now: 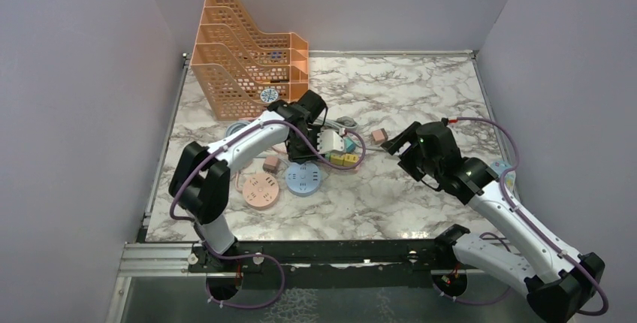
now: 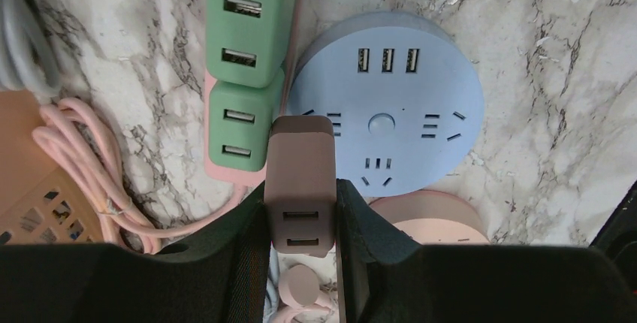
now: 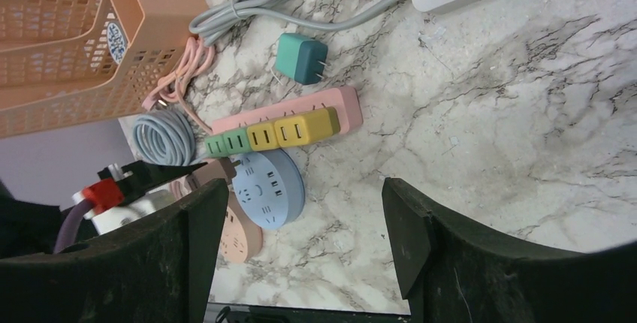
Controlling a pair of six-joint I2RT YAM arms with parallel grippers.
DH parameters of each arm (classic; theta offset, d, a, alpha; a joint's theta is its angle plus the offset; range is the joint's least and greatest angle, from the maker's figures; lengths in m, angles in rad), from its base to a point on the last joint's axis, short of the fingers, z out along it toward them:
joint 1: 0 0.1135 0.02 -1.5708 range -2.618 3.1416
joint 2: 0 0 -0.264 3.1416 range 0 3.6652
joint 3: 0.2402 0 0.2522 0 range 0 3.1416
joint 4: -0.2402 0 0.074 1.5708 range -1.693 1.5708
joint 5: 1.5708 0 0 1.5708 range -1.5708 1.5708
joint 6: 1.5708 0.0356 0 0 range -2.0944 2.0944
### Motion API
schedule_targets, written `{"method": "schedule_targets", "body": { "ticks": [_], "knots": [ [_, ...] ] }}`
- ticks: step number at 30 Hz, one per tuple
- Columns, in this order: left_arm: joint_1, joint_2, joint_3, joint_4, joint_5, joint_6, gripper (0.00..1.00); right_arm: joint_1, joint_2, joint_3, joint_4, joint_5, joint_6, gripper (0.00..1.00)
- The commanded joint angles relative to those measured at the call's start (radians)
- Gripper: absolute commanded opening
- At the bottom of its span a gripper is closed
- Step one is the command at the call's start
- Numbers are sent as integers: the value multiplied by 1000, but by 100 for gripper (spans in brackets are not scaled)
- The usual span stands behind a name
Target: Insert the plug
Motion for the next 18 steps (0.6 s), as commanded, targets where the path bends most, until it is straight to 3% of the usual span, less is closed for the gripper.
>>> {"method": "schedule_targets", "body": {
  "ticks": [1,18],
  "knots": [
    [4,84,67,-158,-42,45,0,-3,7,-5,-22,46,-3,75],
    [-9,101,82,-172,31,106,0,-3,50,-20,8,31,1,74]
  ]
}}
